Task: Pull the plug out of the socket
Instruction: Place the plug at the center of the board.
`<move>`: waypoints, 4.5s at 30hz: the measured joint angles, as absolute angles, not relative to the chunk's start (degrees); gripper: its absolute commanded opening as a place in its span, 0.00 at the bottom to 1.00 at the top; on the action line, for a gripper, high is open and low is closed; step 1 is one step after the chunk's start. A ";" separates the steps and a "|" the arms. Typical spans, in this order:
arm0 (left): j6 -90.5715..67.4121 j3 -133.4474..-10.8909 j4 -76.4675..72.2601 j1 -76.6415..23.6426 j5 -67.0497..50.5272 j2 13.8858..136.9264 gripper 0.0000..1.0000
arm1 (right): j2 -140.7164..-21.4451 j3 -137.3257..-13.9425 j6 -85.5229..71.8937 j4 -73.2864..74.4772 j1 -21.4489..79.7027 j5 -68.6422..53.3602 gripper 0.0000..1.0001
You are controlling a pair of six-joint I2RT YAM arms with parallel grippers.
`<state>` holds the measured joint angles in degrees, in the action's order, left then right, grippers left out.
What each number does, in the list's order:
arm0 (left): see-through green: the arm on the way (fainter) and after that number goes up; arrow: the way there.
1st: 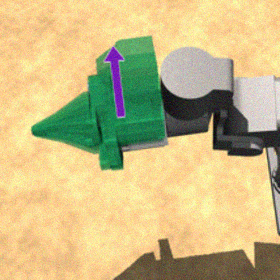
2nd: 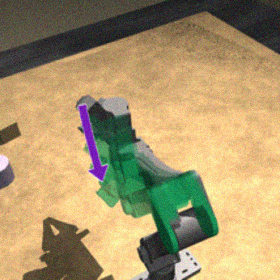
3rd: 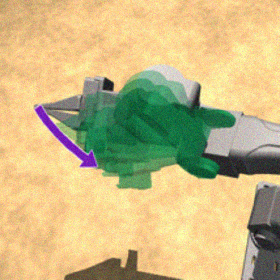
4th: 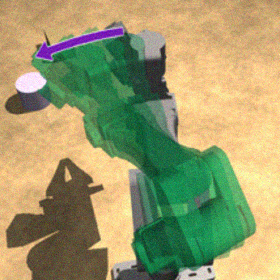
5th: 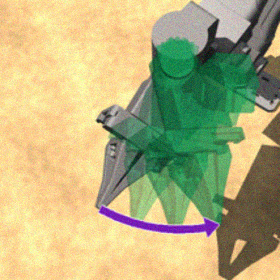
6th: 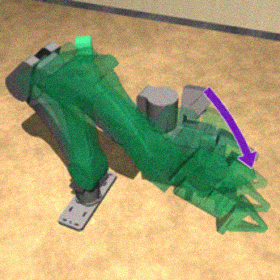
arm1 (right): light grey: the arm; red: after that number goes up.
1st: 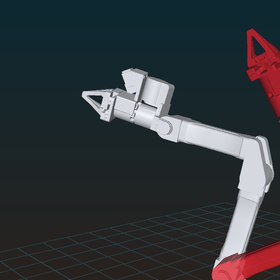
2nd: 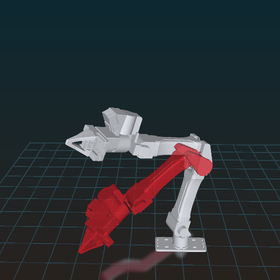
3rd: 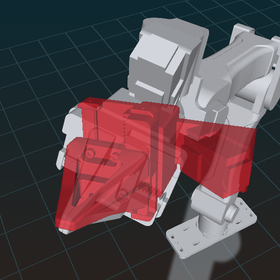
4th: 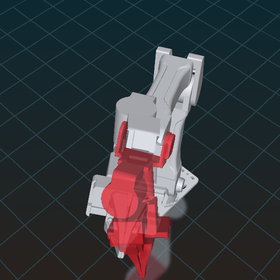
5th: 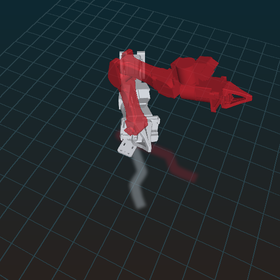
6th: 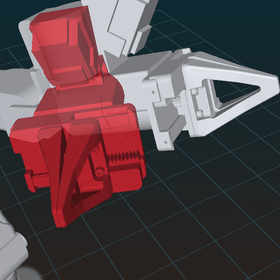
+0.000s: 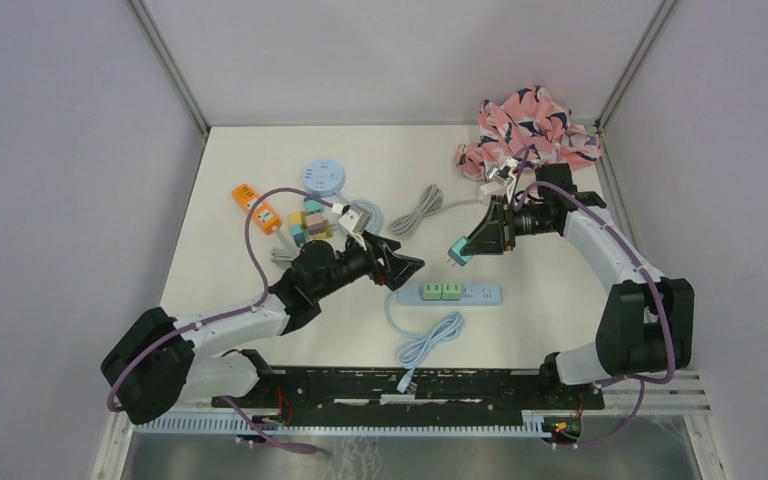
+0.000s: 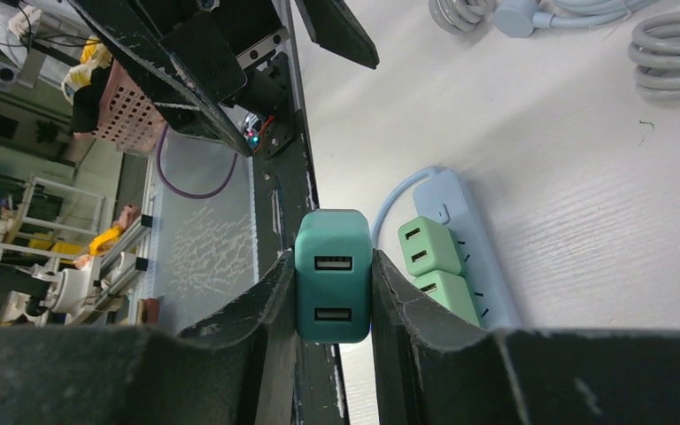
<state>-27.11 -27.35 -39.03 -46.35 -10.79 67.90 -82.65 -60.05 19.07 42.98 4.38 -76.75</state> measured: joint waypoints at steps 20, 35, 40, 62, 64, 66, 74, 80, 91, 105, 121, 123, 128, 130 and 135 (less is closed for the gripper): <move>-22.63 -38.09 -24.80 -53.23 0.47 69.87 0.91 | -89.32 -60.05 2.98 36.10 4.32 -76.99 0.02; -11.42 -61.60 -1.10 -65.12 19.92 87.55 0.87 | -94.70 -60.07 -7.51 34.09 4.32 -74.89 0.01; -11.40 -66.76 3.01 -65.01 20.99 92.42 0.71 | -94.70 -60.10 -8.16 34.09 4.32 -74.85 0.01; -9.30 -73.17 6.85 -63.99 18.92 97.73 0.03 | -95.64 -62.65 -2.24 40.21 3.99 -73.47 0.53; -9.30 -71.70 5.52 -63.86 18.96 97.14 0.03 | -95.64 -63.77 1.13 43.07 4.01 -73.52 0.59; -9.30 -68.82 4.08 -63.57 18.96 95.72 0.03 | -95.64 -64.55 4.80 45.58 4.08 -73.52 0.61; -10.02 -55.40 0.75 -61.23 19.42 87.57 0.03 | -95.64 -65.78 14.24 52.23 4.10 -73.52 0.62; -13.45 -48.97 -1.28 -55.77 17.52 83.05 0.03 | -95.64 -66.72 18.72 55.37 4.08 -73.52 0.62; -20.43 -40.49 -4.69 -41.74 11.35 76.95 0.03 | -95.64 -66.96 21.82 57.84 4.05 -73.43 0.61; -26.85 -38.09 -0.51 -35.68 18.57 75.53 0.03 | -95.64 -67.31 22.37 58.17 4.05 -73.43 0.60; -29.21 -42.00 3.14 -29.23 24.75 80.42 0.26 | -95.64 -67.40 22.46 58.43 4.05 -73.45 0.60; -29.34 -42.78 3.40 -28.77 25.10 81.80 0.32 | -95.64 -67.40 22.61 58.65 4.05 -73.43 0.60; -29.89 -45.10 4.56 -27.75 25.41 85.32 0.62 | -95.64 -67.42 23.11 59.35 4.05 -73.45 0.60; -30.35 -46.15 5.08 -27.46 25.43 86.54 0.71 | -95.64 -67.44 23.40 59.51 4.05 -73.45 0.60; -30.79 -49.34 7.66 -27.11 25.28 89.54 0.80 | -95.64 -67.70 23.86 59.94 4.05 -73.43 0.60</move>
<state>-30.79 -49.34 7.66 -27.11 25.28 89.54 -95.64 -67.70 23.86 59.94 4.05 -73.43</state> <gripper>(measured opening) 0.770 0.600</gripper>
